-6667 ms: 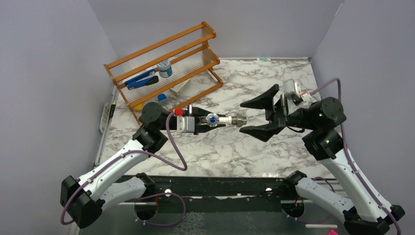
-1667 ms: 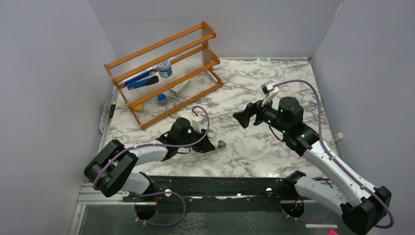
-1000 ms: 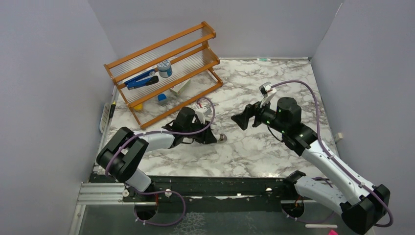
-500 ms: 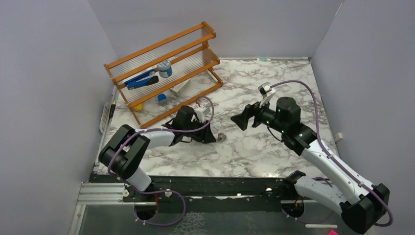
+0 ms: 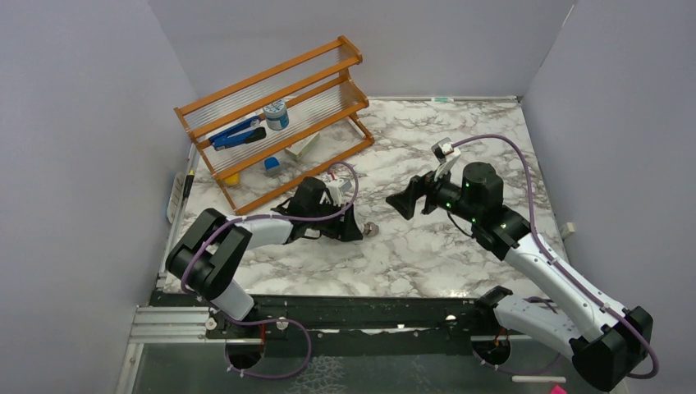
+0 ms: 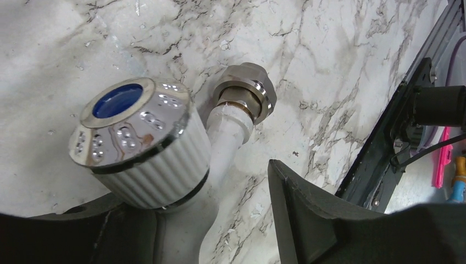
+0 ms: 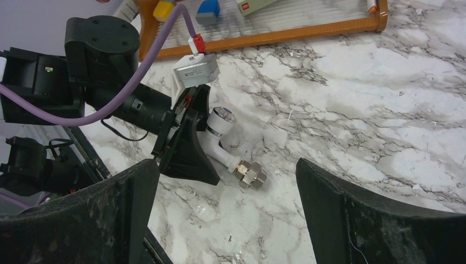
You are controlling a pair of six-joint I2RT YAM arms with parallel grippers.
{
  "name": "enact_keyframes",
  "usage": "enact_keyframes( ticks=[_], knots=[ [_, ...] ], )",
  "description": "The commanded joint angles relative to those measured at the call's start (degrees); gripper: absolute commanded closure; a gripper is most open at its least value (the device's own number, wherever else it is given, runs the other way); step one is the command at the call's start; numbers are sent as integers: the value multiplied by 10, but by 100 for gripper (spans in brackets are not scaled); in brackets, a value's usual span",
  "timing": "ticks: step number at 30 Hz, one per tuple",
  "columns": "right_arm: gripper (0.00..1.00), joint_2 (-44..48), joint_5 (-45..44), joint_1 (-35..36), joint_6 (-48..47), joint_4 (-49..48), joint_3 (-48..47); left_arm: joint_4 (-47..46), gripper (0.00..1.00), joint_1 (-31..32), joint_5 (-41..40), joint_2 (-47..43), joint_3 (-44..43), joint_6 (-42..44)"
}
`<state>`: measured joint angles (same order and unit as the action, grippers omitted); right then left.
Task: Install the water faucets
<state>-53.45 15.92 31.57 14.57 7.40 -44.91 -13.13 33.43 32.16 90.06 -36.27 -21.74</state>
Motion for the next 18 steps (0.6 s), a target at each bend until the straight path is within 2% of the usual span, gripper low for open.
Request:
enact_keyframes(
  ticks=[1, 18],
  knots=[
    [0, 5, 10, 3, 2, 4, -8, 15, 34, -3, -12, -1, -18, 9],
    [0, 9, 15, 4, 5, -4, -2, 93, 32, -15, -70, -24, -21, 38]
  ],
)
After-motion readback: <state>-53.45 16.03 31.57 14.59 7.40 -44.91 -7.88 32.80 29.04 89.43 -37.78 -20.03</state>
